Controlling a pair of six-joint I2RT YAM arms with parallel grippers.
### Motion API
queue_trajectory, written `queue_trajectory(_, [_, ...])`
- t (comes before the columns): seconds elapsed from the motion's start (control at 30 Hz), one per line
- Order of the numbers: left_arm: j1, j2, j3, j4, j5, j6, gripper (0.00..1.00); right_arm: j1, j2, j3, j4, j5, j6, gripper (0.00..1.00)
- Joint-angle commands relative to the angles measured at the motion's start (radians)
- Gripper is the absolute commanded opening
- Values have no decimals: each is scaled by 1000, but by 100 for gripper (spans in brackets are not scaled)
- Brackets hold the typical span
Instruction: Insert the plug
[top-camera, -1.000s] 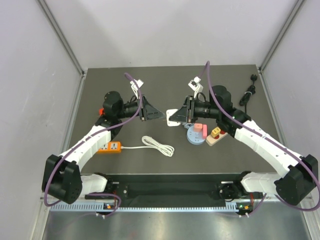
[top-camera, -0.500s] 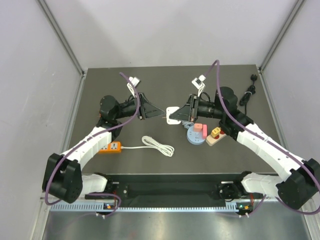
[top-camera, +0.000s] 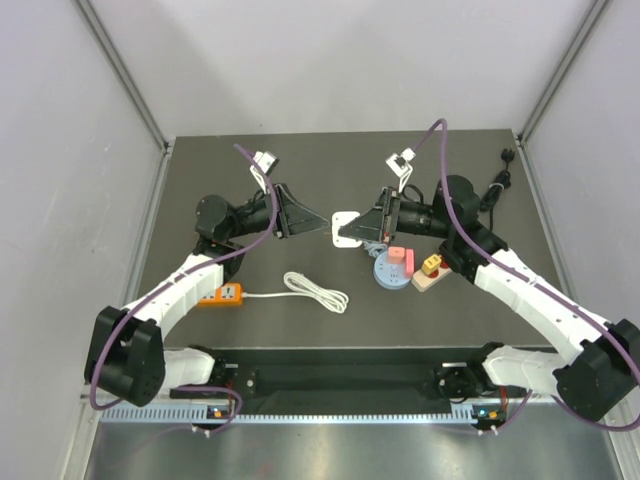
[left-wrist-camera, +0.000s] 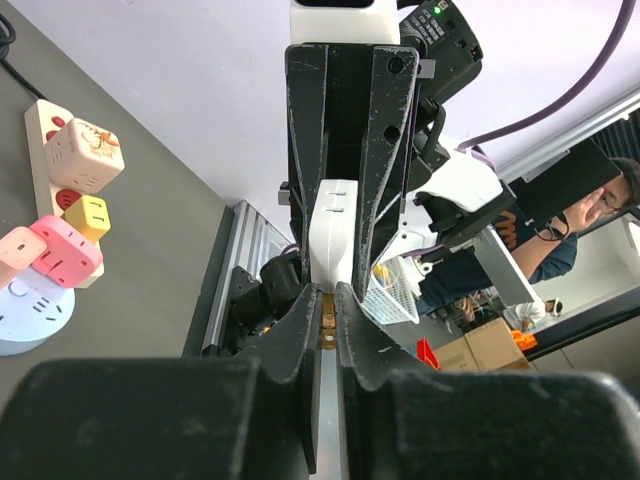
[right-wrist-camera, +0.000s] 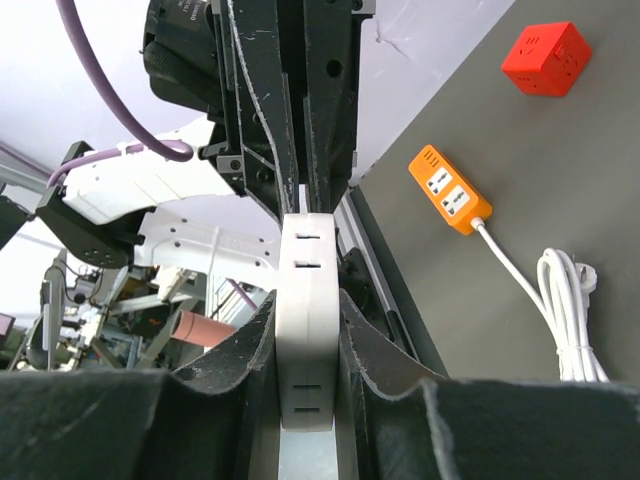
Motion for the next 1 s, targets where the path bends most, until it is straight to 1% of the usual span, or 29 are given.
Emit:
queue_trajectory(0.0, [-7,-13,1,68,-11,-9,15,6,-39,1,71,-31,1,0])
queue_trajectory(0.03, [-7,-16,2,60,-12,-4,20,6,-40,-1,70,-31,-1,0])
queue_trajectory(0.07, [-9,-20,2,42,-15,2,22,4,-42,-4,71,-28,-1,0])
queue_trajectory(0.23, [-7,-30,1,26,-18,16,22,3,-44,-7,70,-26,1,0])
queue_trajectory(0.27, [-7,-33,2,26,-15,16,24,1,-44,-7,67,-25,-1,0])
queue_trajectory(0.3, [-7,-34,4,17,-15,18,30,4,-44,-7,56,-25,-5,0])
queue_trajectory(0.37, [-9,-45,8,-12,-22,33,49,3,-45,4,19,-5,-33,0])
queue_trajectory(0.4, [-7,-49,13,-34,-22,63,53,1,-47,8,-5,3,-48,0])
queue_trajectory(0.43, [-9,-54,18,-98,-32,86,57,-1,-47,13,-57,18,-62,0])
queue_trajectory(0.47, [-9,-66,28,-139,-38,112,61,-4,-48,17,-74,21,-80,0])
queue_trajectory(0.5, [-9,-72,34,-181,-48,170,67,-11,-53,18,-91,21,-87,0])
queue_trajectory(0.53, [-9,-77,39,-274,-69,203,69,-14,-56,18,-123,26,-99,0])
queue_trajectory(0.6, [-9,-83,45,-357,-103,289,72,-36,-74,21,-157,42,-119,0])
queue_trajectory(0.63, [-9,-83,45,-415,-110,315,73,-46,-80,39,-265,55,-134,0])
queue_trajectory(0.67, [-9,-82,45,-458,-135,341,74,-57,-86,54,-329,75,-181,0])
queue_trajectory(0.73, [-6,-82,51,-555,-181,431,75,-86,-87,100,-477,163,-240,0])
queue_trajectory(0.77, [-6,-82,68,-695,-246,512,74,-93,-70,157,-631,208,-292,0])
queue_trajectory(0.8, [-6,-82,79,-765,-294,553,75,-97,-54,191,-733,316,-318,0])
queue_trajectory(0.83, [-6,-82,88,-828,-330,586,74,-96,-28,258,-818,369,-361,0])
queue_trajectory(0.87, [-6,-88,96,-866,-362,617,74,-94,-2,287,-972,415,-375,0])
queue_trajectory(0.9, [-6,-89,100,-953,-455,666,74,-87,45,310,-1027,523,-384,0])
queue_trajectory(0.93, [-6,-91,113,-1021,-494,704,74,-74,76,333,-1095,579,-387,0])
queue_trajectory(0.97, [-6,-88,126,-1022,-535,723,74,-74,85,337,-1111,619,-383,0])
